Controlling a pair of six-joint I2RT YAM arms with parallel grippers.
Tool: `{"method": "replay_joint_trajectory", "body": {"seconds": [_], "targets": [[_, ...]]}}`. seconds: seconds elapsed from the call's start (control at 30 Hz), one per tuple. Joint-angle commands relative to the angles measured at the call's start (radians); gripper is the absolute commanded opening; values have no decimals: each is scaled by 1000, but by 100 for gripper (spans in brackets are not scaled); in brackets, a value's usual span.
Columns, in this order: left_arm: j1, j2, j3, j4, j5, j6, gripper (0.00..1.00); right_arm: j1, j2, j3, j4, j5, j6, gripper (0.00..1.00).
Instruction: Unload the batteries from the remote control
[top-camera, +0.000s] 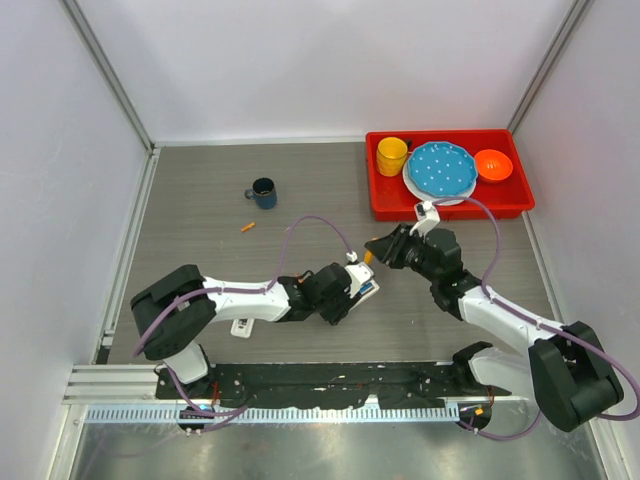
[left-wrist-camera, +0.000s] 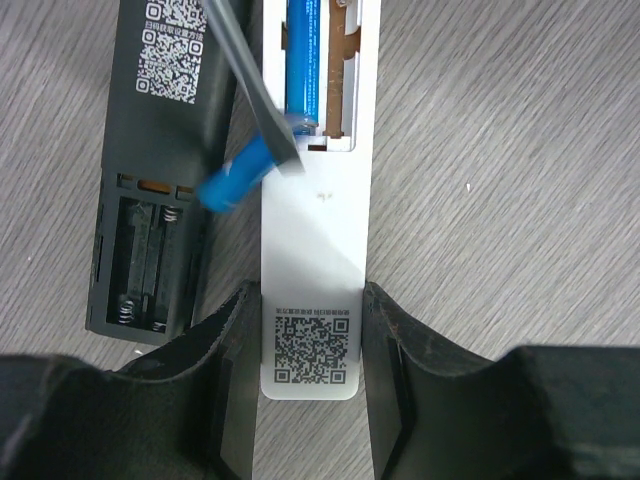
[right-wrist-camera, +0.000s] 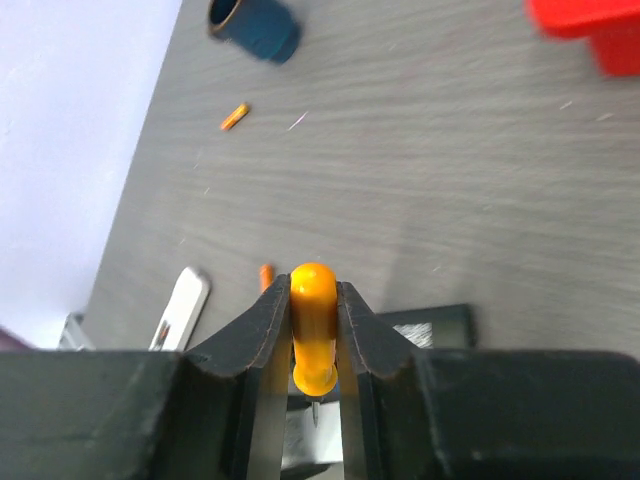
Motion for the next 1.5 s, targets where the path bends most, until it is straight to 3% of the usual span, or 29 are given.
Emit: {"method": "replay_joint_trajectory", "body": {"seconds": [0.0, 0.9, 1.1, 1.47], "targets": [[-4, 73, -19, -73, 18, -16, 0, 24, -15, 6, -7, -130, 97, 1], [-4, 82, -9, -82, 17, -15, 0, 13, 2, 49, -81, -46, -9, 1], [-4, 74, -15, -76, 16, -15, 0, -26, -11, 52, -95, -3, -72, 1], [-4, 96, -2, -91, 24, -13, 0, -138, 24, 56, -35, -76, -80, 1]]}}
